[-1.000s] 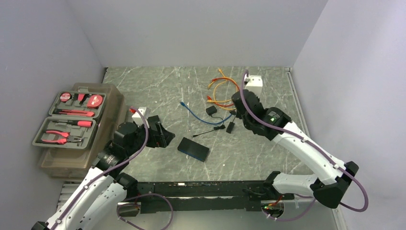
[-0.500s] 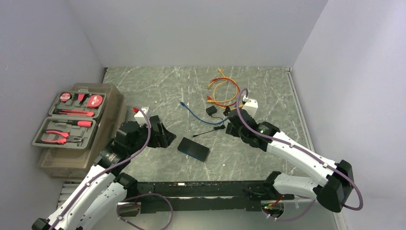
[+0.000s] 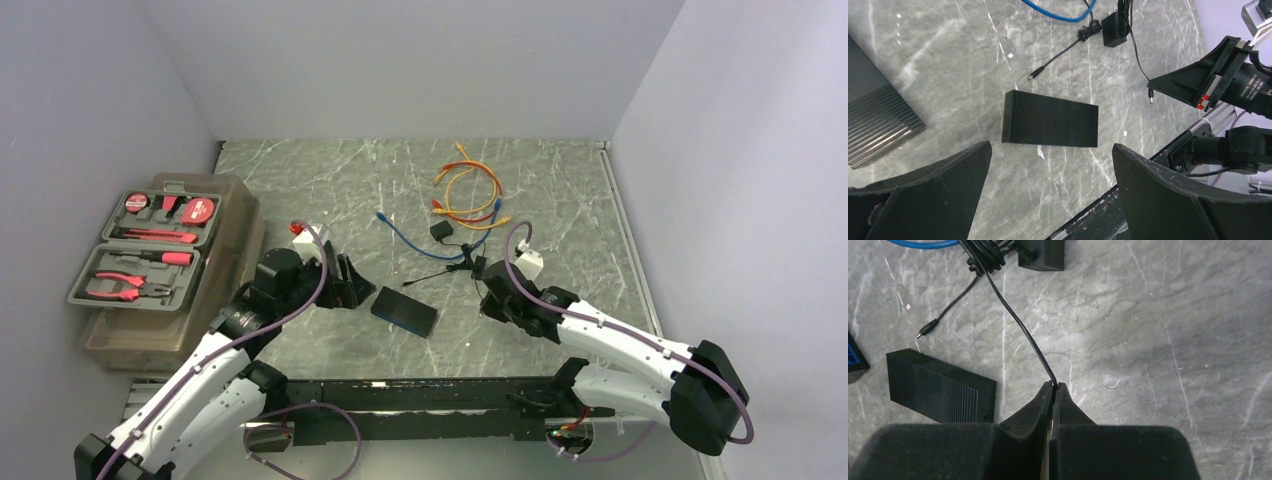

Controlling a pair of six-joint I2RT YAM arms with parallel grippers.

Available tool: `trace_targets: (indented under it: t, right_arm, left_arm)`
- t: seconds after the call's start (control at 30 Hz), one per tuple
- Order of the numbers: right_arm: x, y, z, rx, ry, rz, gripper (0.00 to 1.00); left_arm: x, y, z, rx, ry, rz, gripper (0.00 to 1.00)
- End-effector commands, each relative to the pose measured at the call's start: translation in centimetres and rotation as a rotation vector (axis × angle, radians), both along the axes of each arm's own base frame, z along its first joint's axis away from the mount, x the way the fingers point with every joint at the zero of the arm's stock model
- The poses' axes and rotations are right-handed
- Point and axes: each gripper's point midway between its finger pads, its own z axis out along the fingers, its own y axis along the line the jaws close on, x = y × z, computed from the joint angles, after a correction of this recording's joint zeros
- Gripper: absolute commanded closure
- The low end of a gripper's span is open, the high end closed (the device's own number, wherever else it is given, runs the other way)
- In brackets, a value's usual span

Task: Insert the plug into the switch port
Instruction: Place the connector at the center of the board.

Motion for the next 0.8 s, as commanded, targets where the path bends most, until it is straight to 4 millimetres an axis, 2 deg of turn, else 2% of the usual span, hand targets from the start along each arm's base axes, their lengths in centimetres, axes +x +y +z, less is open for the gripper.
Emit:
trace_targets:
  t: [0.0,0.33,0.47,0.6,0.7,0.77]
  right_arm:
    - [0.7,1.8,0.5,0.140,-0.025,-0.040,1.00]
    - [1.7,4.5,-1.7,0.216,0.030,-0.059,1.00]
    - [2.3,5.4,-1.8,0.243,0.024,-0.067,1.00]
    - [3.0,5.8,-1.3,0.238,0.008,-0.064,0.79]
    - [3.2,5.6,-0.9,0.202,0.002,-0.052,0.58]
    - [3.5,5.5,-0.3,0.176,-0.015,-0.036,0.50]
  left_arm:
    - [0.2,-1.6,0.2,-0.074,0.010,-0.053,0.01]
    - [0.1,-1.9,-0.1,-0.081,0.031,-0.059,0.01]
    - [0.1,-1.8,-0.1,-0.071,0.030,-0.056,0.01]
    - [0.2,-1.7,-0.1,-0.064,0.026,-0.053,0.01]
    - [0.4,-1.6,-0.1,-0.060,0.025,-0.049,0.01]
    - [0.4,-1.7,-0.1,-0.059,0.025,-0.053,0.01]
